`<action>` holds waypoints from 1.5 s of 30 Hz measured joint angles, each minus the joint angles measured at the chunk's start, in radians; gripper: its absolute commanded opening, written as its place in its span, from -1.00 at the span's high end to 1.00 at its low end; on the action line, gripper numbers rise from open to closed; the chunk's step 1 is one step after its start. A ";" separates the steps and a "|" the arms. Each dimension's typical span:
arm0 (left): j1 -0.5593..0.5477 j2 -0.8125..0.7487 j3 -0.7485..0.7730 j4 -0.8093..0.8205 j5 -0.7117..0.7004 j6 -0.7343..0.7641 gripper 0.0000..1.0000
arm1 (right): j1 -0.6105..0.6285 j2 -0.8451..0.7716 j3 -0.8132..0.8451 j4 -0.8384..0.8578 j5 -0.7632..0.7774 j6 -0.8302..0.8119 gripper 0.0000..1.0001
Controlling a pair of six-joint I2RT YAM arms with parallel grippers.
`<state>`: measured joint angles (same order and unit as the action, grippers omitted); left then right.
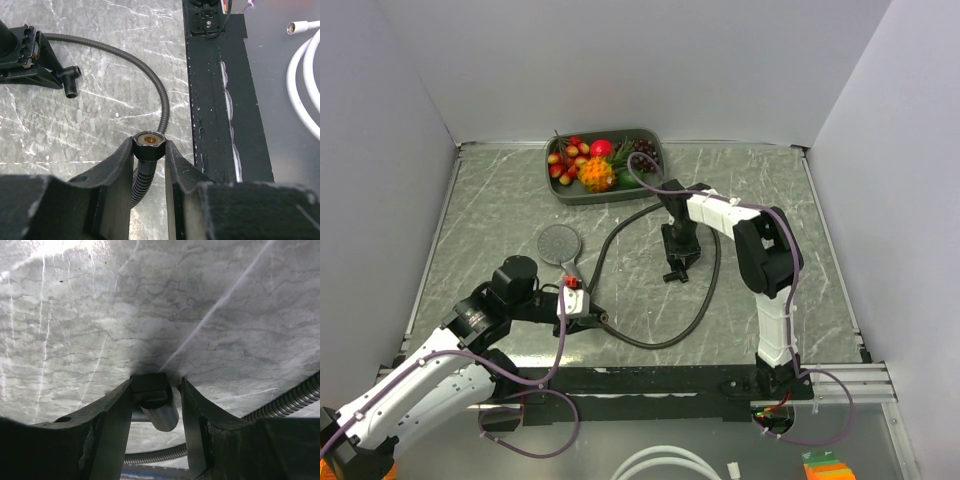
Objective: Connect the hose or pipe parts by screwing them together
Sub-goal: Pick up the adaptor from the center of the board.
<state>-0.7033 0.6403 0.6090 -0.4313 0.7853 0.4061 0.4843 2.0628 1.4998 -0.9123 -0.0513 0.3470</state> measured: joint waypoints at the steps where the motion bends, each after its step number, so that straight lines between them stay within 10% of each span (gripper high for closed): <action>1: 0.000 -0.002 0.000 0.000 0.001 0.002 0.99 | -0.001 0.011 0.016 -0.018 -0.003 -0.009 0.00; 14: 0.000 -0.019 0.000 -0.008 0.004 0.051 0.99 | -0.002 0.081 0.092 -0.142 0.002 -0.053 0.13; 21: 0.000 -0.026 0.000 -0.009 0.004 0.056 0.99 | -0.014 0.089 0.098 -0.163 -0.022 -0.051 1.00; 29: 0.002 -0.042 0.000 0.016 -0.002 0.002 0.99 | -0.009 0.046 0.100 -0.130 -0.024 -0.048 1.00; 38: 0.003 -0.039 0.098 0.035 0.016 -0.102 0.98 | 0.119 -0.315 0.348 -0.078 -0.006 -0.075 1.00; 45: 0.004 -0.093 0.003 0.274 0.066 -0.323 0.98 | 0.237 -0.765 0.146 0.212 -0.160 -0.144 1.00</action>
<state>-0.6994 0.5468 0.6117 -0.1574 0.8516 0.0826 0.7208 1.2980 1.6459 -0.7002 -0.2111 0.2028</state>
